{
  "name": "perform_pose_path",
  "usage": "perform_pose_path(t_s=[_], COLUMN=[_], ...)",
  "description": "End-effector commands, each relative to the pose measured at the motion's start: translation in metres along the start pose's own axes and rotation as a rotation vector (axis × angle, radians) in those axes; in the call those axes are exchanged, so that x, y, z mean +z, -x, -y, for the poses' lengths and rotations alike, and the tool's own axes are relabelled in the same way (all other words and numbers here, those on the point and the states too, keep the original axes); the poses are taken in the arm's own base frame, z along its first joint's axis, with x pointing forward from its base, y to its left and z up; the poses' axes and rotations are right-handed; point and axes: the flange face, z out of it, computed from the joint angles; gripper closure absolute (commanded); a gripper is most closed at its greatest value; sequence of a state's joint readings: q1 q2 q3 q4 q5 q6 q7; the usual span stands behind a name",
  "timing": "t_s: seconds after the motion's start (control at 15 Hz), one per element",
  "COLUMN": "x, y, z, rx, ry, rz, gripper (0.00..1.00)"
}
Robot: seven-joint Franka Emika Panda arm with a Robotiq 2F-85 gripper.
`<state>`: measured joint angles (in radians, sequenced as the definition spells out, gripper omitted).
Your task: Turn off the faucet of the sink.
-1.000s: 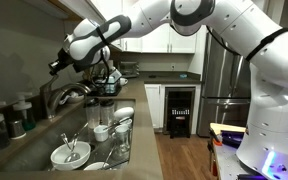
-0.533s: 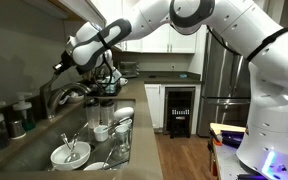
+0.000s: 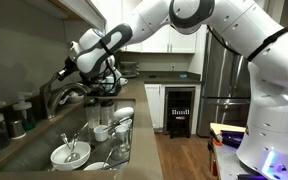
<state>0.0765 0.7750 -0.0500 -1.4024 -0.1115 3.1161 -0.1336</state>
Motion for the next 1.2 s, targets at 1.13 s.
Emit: perform_pose_path(t_s=[1.13], x=[-0.028], y=[-0.020], z=[0.002], rx=[0.010], ry=[0.104], rz=[-0.125], gripper=[0.96])
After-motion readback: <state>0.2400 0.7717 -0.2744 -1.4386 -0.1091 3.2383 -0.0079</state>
